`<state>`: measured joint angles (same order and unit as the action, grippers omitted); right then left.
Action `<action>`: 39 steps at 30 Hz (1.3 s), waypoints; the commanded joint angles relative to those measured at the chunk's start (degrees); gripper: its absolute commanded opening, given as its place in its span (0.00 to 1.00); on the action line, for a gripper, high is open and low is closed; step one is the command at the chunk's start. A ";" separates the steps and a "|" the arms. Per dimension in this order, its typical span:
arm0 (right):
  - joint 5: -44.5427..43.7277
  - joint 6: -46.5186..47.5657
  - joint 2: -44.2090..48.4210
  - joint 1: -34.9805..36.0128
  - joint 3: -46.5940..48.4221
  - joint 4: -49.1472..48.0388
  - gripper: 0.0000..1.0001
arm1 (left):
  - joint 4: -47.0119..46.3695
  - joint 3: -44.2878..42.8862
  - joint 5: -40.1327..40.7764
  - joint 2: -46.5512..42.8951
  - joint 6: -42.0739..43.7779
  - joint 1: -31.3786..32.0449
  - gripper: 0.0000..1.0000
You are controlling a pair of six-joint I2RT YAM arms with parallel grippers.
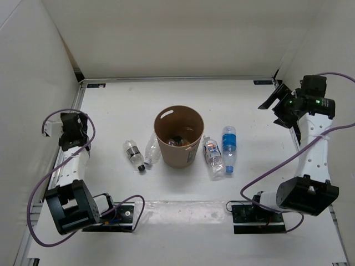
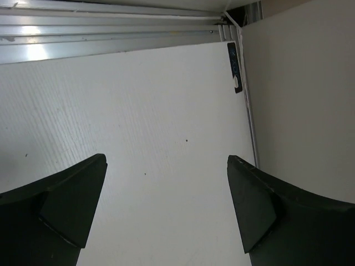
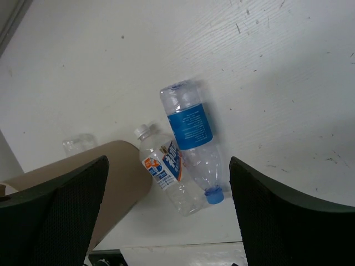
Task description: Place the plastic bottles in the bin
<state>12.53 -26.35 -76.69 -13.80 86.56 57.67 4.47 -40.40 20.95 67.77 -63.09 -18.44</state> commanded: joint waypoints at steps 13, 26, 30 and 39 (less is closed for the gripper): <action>-7.35 4.29 -8.65 18.45 11.70 5.35 0.90 | -7.02 -1.17 -11.45 -2.29 37.77 -0.02 1.00; -4.54 1.48 -15.32 23.30 1.59 3.06 0.88 | 1.59 -0.03 -12.51 -2.55 30.31 -0.28 1.00; -4.53 1.83 -18.76 22.07 0.98 3.50 0.88 | 1.33 2.08 -16.37 -2.46 28.38 -0.28 1.00; -4.45 1.65 -24.47 18.99 -1.66 2.97 0.88 | 3.35 1.64 -21.40 -3.17 28.99 -0.11 1.00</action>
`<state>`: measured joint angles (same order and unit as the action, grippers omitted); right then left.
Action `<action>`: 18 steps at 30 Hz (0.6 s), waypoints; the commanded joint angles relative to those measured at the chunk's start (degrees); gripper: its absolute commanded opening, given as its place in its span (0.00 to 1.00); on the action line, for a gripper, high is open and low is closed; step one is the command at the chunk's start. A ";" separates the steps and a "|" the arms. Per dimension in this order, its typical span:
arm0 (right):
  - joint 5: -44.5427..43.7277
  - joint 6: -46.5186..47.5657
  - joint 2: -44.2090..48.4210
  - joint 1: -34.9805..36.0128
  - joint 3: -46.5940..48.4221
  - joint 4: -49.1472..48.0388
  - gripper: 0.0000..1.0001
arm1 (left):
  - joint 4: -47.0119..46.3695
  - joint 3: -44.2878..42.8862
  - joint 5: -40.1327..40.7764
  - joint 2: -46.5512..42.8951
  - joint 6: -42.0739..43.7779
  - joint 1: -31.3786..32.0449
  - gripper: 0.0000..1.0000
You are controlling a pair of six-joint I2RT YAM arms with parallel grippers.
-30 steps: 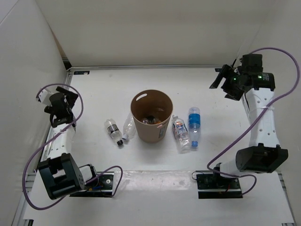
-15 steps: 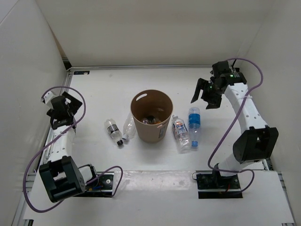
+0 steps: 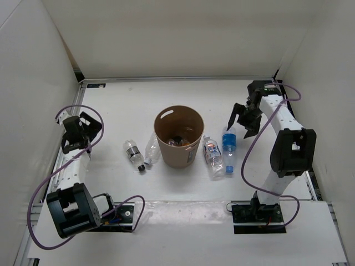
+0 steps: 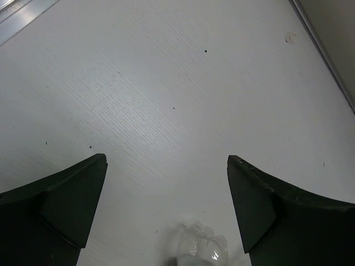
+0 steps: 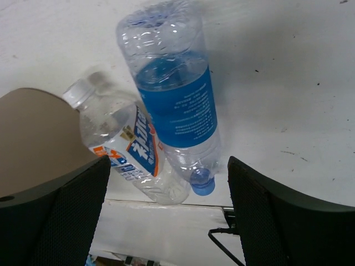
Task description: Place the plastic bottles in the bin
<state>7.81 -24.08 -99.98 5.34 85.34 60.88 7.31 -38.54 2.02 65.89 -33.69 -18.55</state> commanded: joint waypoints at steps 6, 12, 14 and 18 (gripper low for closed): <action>1.50 0.69 -4.95 1.77 0.26 0.72 0.88 | 2.62 0.22 -2.20 -1.46 -0.50 -0.09 1.00; 6.06 -0.71 -7.94 1.26 -0.96 -0.15 0.88 | 3.58 -0.30 -0.44 -1.03 -0.06 -0.17 1.00; 6.86 -1.41 -8.47 0.90 -1.05 -1.12 0.88 | 3.85 -0.56 -0.53 -1.20 1.25 0.00 1.00; 5.72 -1.15 -10.67 1.51 -0.62 0.11 0.88 | 4.11 -1.18 -0.44 -0.41 1.61 -0.26 1.00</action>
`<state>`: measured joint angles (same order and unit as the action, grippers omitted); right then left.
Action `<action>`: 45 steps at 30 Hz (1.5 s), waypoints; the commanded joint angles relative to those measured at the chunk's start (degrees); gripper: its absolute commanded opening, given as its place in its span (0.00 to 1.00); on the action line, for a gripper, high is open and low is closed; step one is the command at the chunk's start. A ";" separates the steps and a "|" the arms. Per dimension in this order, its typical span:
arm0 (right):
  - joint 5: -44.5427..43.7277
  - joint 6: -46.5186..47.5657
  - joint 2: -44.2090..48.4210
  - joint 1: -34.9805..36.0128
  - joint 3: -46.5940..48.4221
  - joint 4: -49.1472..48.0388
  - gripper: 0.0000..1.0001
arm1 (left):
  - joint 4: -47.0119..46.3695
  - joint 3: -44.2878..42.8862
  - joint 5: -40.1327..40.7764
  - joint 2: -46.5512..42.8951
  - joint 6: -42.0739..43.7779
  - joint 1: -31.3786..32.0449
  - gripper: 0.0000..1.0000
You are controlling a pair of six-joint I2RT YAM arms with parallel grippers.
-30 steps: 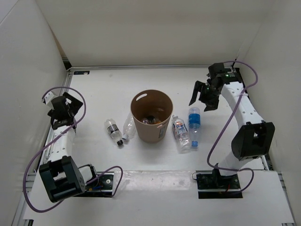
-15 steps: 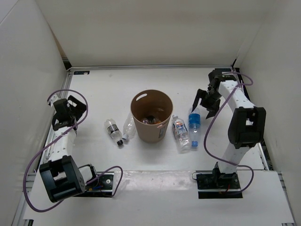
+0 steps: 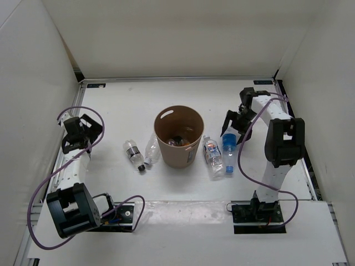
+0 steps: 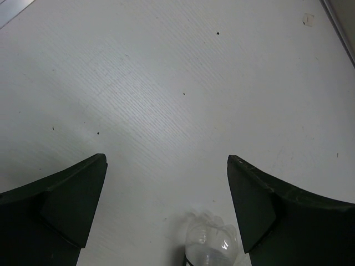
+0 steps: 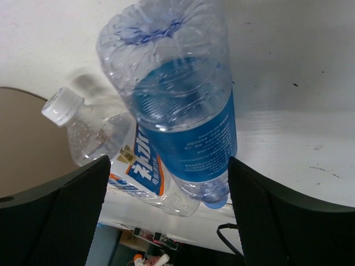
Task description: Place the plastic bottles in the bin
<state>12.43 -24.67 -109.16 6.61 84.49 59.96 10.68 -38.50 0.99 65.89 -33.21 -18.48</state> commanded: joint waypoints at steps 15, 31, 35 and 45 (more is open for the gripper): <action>-3.55 -1.09 -10.27 3.23 8.58 9.90 0.72 | 1.45 -2.46 1.64 0.82 1.83 -0.15 1.00; -2.85 -2.76 -3.25 -4.31 13.67 12.10 0.18 | 0.66 -1.58 1.82 1.17 0.96 -0.07 1.00; -2.05 -1.71 0.61 -6.00 17.72 11.41 0.10 | 0.14 -1.67 1.56 1.26 0.87 -0.15 1.00; 1.01 -0.38 9.93 -8.73 39.50 8.51 0.00 | -0.66 -1.23 0.85 1.09 1.66 -0.15 1.00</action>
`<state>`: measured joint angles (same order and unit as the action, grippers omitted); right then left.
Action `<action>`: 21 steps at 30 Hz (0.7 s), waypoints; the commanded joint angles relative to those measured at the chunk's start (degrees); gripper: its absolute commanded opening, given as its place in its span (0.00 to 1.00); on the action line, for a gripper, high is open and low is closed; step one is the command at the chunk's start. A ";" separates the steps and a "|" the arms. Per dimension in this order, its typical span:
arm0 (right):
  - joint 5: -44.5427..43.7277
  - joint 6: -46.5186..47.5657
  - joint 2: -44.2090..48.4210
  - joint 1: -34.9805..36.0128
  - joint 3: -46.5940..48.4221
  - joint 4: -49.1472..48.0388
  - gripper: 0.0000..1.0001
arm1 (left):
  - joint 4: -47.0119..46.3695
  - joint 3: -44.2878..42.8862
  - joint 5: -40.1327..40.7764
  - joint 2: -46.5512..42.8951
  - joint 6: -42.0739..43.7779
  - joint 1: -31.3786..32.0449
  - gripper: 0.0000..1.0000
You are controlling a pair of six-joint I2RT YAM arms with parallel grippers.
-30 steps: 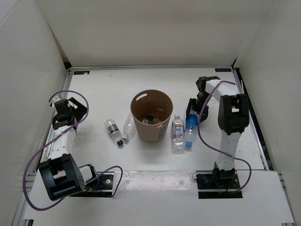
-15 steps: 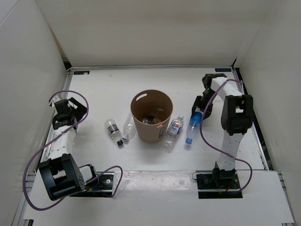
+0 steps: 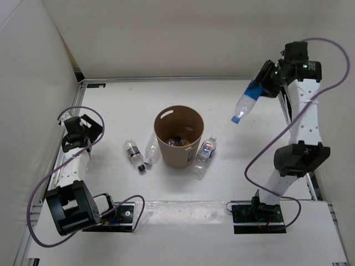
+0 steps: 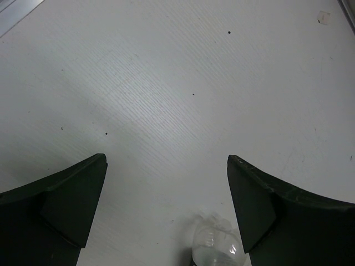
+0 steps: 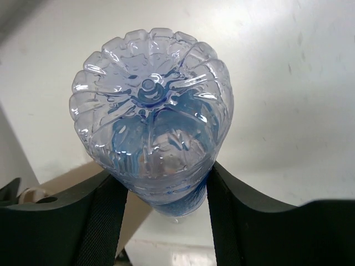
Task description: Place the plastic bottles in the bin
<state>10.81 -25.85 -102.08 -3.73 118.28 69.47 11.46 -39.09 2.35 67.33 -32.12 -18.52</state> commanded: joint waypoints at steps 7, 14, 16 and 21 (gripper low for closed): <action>-2.01 3.60 8.74 16.53 12.07 -10.90 0.00 | -1.53 -0.98 -1.38 -0.27 0.74 -0.02 1.00; -8.95 10.90 12.44 33.24 11.36 -18.58 0.00 | -1.36 -0.90 -1.56 -0.62 1.01 -0.11 1.00; -10.54 12.13 12.17 37.12 10.57 -18.49 0.00 | -1.27 -0.64 -1.56 -0.79 1.09 -0.11 1.00; -7.74 12.14 12.52 39.67 3.82 -21.47 0.00 | -1.45 -0.46 -1.73 -0.71 1.18 -0.20 1.00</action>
<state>3.77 -15.53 -90.35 35.38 125.43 52.12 10.74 -39.09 1.23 67.33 -31.66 -18.55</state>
